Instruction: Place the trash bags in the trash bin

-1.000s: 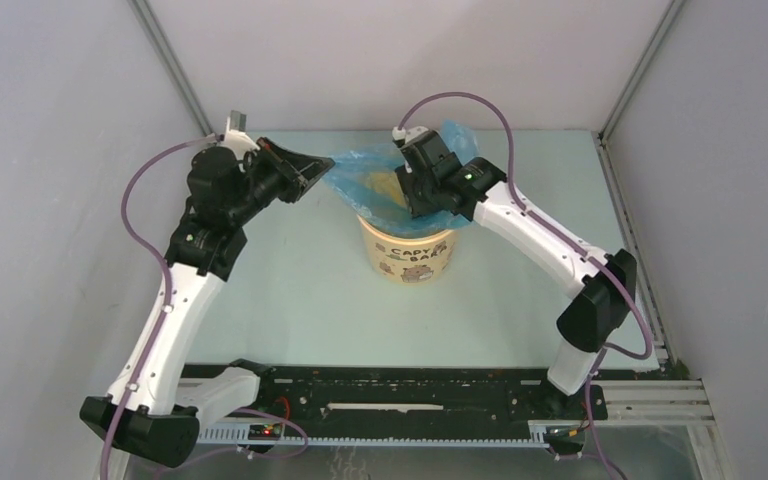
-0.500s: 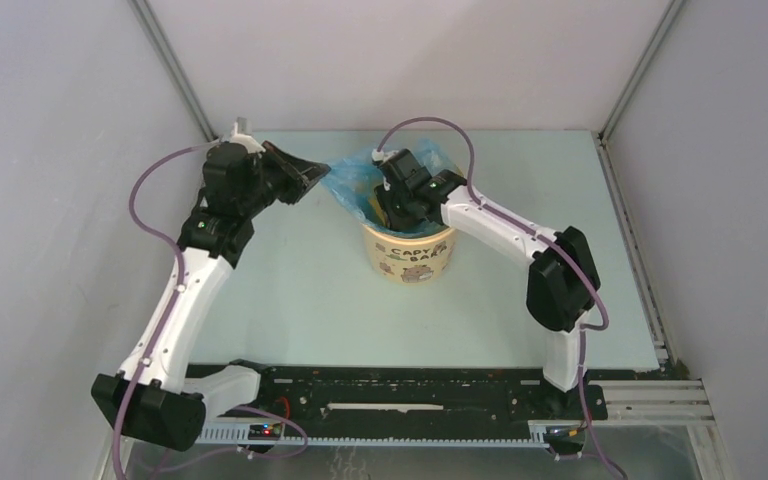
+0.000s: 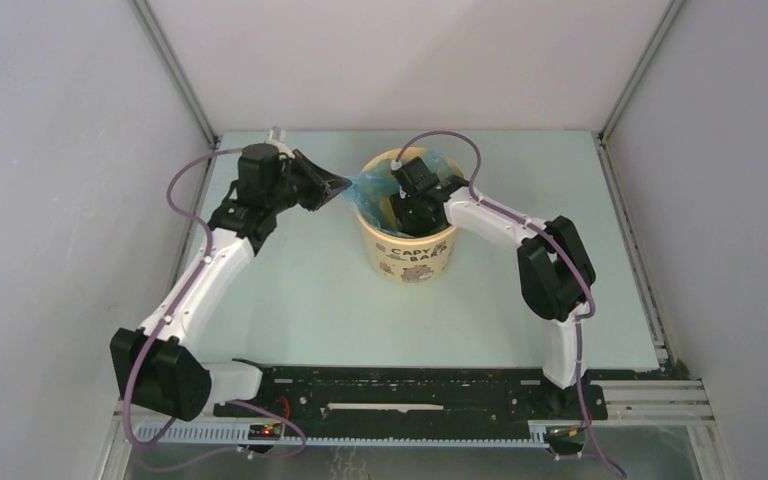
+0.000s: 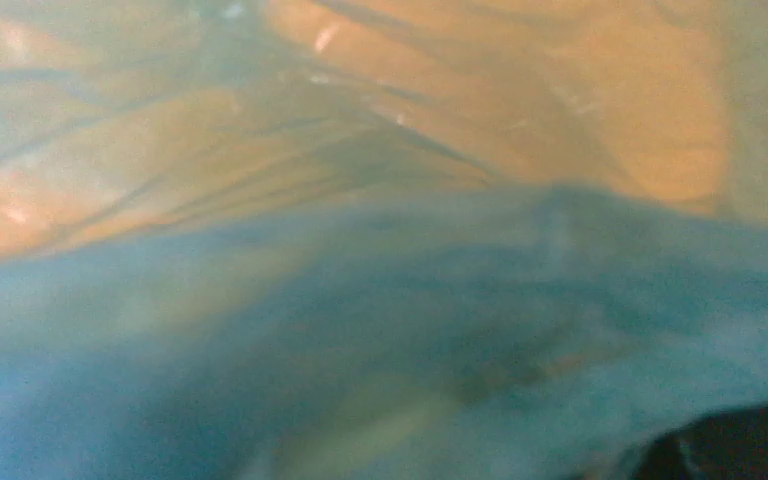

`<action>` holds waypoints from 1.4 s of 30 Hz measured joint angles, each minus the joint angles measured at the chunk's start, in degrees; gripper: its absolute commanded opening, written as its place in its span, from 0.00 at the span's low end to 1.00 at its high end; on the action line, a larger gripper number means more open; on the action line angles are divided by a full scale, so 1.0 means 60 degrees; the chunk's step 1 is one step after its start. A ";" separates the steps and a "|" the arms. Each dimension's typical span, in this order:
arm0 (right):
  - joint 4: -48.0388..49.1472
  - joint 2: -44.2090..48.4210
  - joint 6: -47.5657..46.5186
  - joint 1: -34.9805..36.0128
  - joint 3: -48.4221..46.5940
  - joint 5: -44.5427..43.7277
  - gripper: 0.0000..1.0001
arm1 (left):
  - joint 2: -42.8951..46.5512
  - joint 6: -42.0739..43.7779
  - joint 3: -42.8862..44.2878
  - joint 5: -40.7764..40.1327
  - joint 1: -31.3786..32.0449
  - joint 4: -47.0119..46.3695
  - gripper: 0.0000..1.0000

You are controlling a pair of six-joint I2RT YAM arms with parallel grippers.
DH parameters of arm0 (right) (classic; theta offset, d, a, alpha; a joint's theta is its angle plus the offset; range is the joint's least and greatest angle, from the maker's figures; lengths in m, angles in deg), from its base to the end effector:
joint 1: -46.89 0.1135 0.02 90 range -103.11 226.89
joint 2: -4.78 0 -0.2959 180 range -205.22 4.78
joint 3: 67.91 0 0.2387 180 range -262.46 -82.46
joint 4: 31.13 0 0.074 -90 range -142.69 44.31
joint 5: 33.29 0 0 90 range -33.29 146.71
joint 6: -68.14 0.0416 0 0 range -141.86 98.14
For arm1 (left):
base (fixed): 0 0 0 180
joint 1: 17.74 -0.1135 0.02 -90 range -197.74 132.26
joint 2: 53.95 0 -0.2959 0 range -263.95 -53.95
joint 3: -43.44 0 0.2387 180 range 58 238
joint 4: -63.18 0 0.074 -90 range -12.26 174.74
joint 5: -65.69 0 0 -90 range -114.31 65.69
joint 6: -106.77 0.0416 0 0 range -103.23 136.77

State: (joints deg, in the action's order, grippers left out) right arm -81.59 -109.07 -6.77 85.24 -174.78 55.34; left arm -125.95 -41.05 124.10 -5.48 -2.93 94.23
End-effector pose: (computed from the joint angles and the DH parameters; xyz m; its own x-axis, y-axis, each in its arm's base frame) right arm 0.3447 0.2715 0.2577 -0.7970 -0.2987 -0.5249 -0.4171 0.9008 0.1207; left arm 0.2570 -0.0818 0.3877 -0.6451 -0.6580 -0.3884 -0.0292 0.5291 -0.8480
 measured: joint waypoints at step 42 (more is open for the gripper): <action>-0.3909 0.3614 0.0361 -0.2084 -0.2120 0.0393 0.51 | 0.0095 0.0725 -0.0484 -0.0018 -0.0561 -0.0058 0.00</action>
State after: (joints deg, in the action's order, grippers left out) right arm -105.04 -87.38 -4.61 72.74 -187.50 57.70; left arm -125.39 -36.71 121.20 -5.59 -6.30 93.88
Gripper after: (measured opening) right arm 0.530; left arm 0.005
